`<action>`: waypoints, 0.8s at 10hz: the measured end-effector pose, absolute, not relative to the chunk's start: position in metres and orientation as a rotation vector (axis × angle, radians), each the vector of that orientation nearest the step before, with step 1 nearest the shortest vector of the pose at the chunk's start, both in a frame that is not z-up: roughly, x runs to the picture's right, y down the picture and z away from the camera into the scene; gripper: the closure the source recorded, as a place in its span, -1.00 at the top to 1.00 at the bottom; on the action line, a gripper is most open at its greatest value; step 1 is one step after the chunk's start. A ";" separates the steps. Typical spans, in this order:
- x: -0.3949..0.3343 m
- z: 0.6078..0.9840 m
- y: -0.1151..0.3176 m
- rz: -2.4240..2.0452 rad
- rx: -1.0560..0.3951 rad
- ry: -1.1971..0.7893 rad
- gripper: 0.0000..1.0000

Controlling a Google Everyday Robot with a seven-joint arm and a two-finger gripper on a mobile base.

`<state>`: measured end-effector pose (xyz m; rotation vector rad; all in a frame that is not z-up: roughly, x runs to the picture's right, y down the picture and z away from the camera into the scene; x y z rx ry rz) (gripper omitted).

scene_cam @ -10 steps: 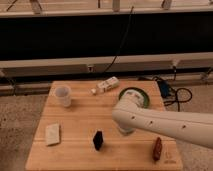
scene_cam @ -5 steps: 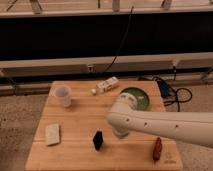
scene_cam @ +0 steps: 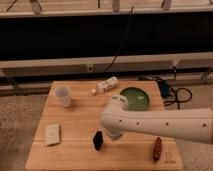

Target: Knock the eraser over

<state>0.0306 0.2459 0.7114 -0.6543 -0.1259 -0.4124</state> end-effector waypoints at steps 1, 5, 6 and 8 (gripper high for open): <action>0.016 0.712 0.246 -0.430 -0.653 -0.141 -0.99; -0.009 0.715 0.246 -0.486 -0.654 -0.178 -0.99; -0.014 0.715 0.246 -0.496 -0.655 -0.183 -0.99; -0.034 0.717 0.245 -0.520 -0.646 -0.213 -0.99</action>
